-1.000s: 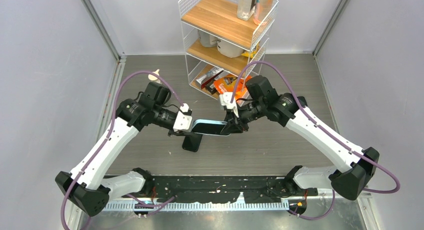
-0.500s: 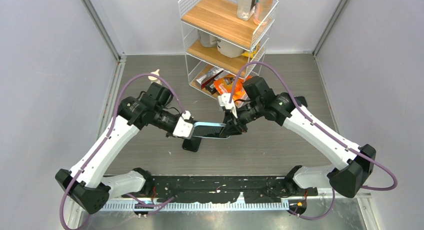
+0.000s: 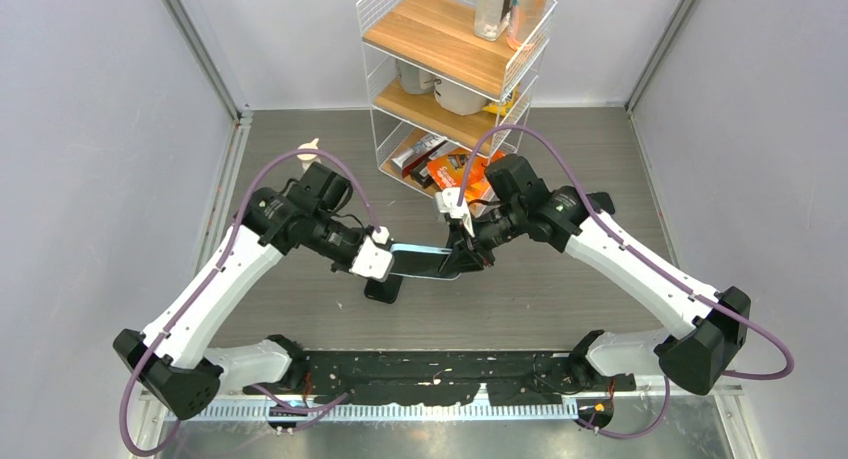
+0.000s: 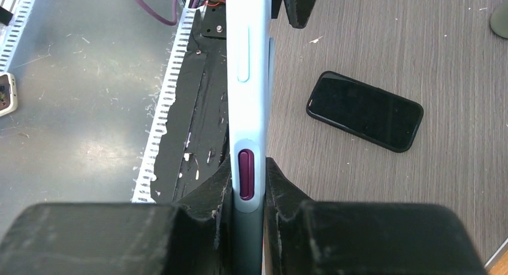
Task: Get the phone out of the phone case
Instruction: Remove the phone case from the phone.
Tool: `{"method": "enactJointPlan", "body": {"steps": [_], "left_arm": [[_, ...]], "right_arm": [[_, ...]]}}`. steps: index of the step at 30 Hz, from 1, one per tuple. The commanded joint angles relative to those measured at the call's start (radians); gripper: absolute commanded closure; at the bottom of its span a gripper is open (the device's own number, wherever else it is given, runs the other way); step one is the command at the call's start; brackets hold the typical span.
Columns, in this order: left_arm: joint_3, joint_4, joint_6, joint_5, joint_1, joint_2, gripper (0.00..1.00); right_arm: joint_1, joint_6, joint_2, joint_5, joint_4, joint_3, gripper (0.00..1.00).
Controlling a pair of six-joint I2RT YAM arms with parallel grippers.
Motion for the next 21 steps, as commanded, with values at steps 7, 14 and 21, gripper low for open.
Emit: {"method": "enactJointPlan", "body": {"steps": [7, 14, 21], "left_arm": [[0.063, 0.128, 0.145, -0.117, -0.031, 0.022, 1.00], [0.057, 0.156, 0.087, -0.126, -0.032, 0.014, 1.00], [-0.017, 0.145, 0.005, -0.246, -0.029, -0.046, 1.00]], "right_arm": [[0.051, 0.059, -0.022, -0.217, 0.031, 0.004, 0.94], [0.057, 0.058, -0.027, -0.196, 0.032, 0.006, 0.94], [0.051, 0.056, -0.086, -0.048, 0.035, 0.015, 0.95]]}}
